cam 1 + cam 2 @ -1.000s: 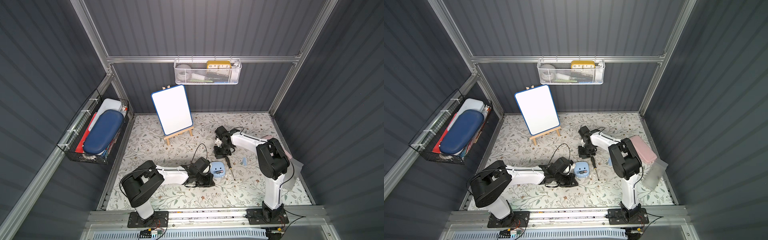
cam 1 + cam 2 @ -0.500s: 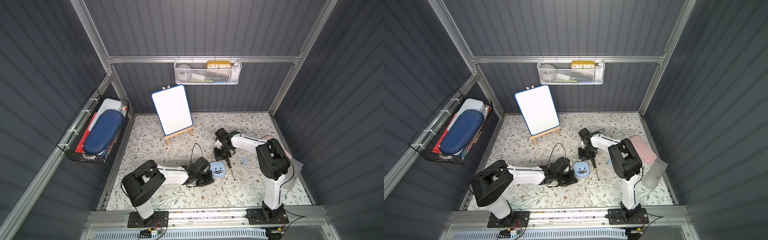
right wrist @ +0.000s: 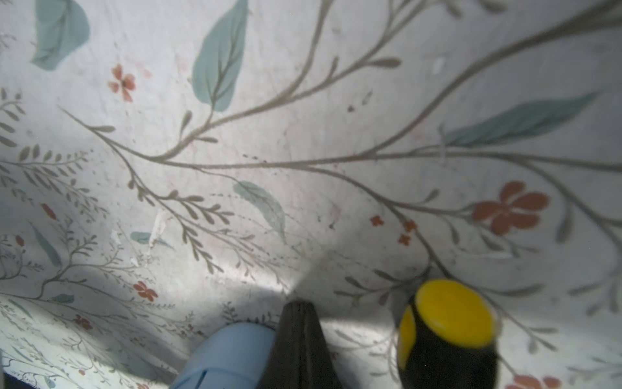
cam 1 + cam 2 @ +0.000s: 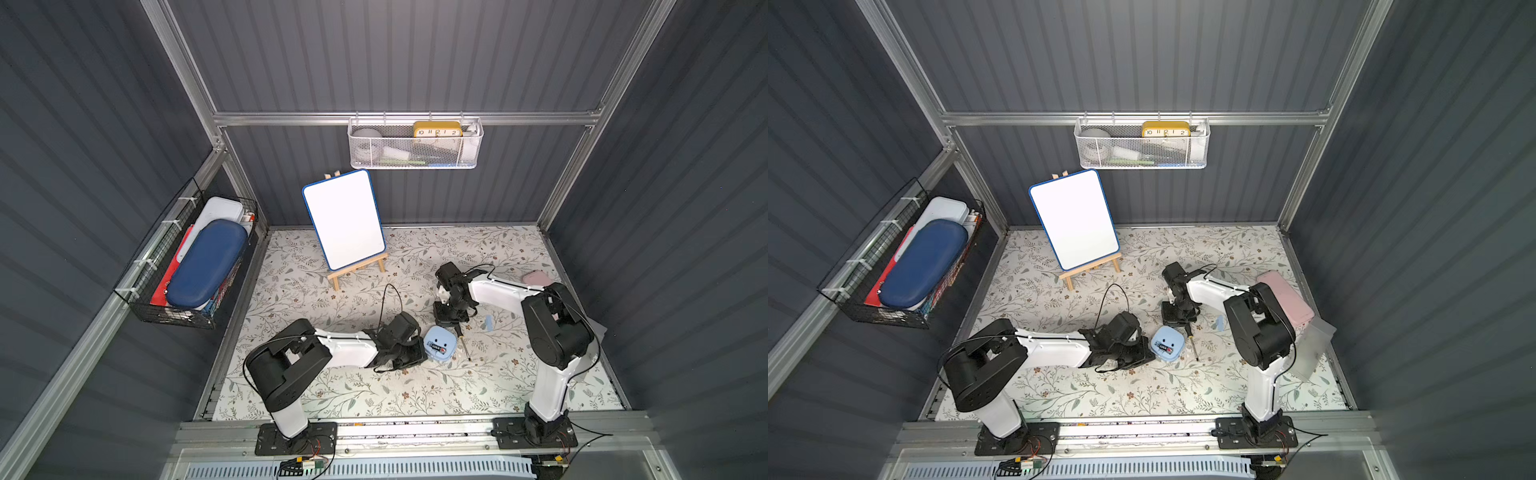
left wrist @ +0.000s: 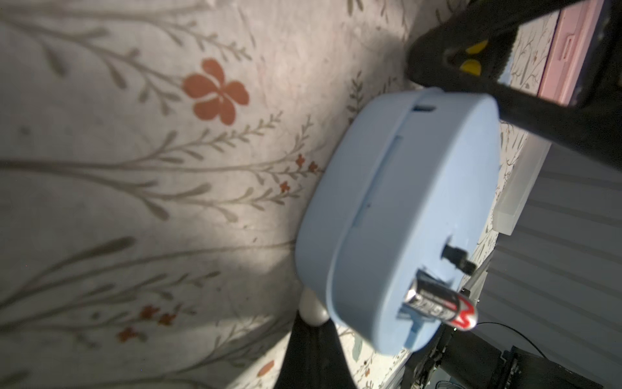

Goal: Remove the battery from the alarm
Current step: Adjust the alarm at the center of the board, then remove the battery from the alarm.

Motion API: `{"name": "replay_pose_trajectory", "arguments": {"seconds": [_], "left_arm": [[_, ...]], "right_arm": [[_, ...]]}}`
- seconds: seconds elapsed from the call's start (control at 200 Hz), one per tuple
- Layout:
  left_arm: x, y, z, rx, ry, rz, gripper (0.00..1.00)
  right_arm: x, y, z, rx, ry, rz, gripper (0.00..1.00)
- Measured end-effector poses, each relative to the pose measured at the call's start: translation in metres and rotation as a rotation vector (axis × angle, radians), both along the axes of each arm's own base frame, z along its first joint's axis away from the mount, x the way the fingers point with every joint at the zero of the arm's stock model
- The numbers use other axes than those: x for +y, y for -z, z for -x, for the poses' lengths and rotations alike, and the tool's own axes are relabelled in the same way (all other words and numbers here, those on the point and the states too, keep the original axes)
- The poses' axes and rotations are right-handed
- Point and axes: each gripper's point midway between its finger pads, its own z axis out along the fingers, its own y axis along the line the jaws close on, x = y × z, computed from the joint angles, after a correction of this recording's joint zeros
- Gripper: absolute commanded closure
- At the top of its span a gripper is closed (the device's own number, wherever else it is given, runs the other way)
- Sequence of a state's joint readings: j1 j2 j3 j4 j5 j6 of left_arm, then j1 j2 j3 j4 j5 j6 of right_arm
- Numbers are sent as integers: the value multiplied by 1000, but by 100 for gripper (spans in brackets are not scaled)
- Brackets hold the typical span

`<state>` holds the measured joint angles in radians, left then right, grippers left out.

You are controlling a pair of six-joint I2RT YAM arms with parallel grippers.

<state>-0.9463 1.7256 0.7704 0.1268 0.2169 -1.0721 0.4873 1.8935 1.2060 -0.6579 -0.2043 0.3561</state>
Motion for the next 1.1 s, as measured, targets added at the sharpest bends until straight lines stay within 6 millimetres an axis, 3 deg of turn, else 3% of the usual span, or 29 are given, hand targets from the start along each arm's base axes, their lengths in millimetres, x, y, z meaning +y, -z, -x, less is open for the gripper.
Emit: {"name": "replay_pose_trajectory", "arguments": {"seconds": [0.33, 0.445, 0.555, 0.62, 0.715, 0.75, 0.965, 1.101], "left_arm": [[10, 0, -23, -38, -41, -26, 100], [10, -2, -28, -54, -40, -25, 100], [12, -5, -29, -68, -38, -33, 100], [15, -11, -29, -84, -42, -36, 87], [22, -28, -27, -119, -46, -25, 57], [26, -35, -26, -135, -47, -21, 51], [65, -64, -24, -199, -116, -44, 43], [99, -85, -36, -262, -202, -61, 43]], "right_arm": [[-13, -2, 9, -5, 14, 42, 100], [-14, -13, 11, -19, 10, 56, 85], [-13, -38, 9, -68, 2, 55, 74], [-10, -53, 9, -103, -10, 50, 68], [-2, -71, 16, -138, -54, 45, 61], [3, -75, 22, -143, -76, 47, 60], [37, -79, 69, -105, -236, 73, 58], [43, -72, 83, -74, -263, 98, 57]]}}
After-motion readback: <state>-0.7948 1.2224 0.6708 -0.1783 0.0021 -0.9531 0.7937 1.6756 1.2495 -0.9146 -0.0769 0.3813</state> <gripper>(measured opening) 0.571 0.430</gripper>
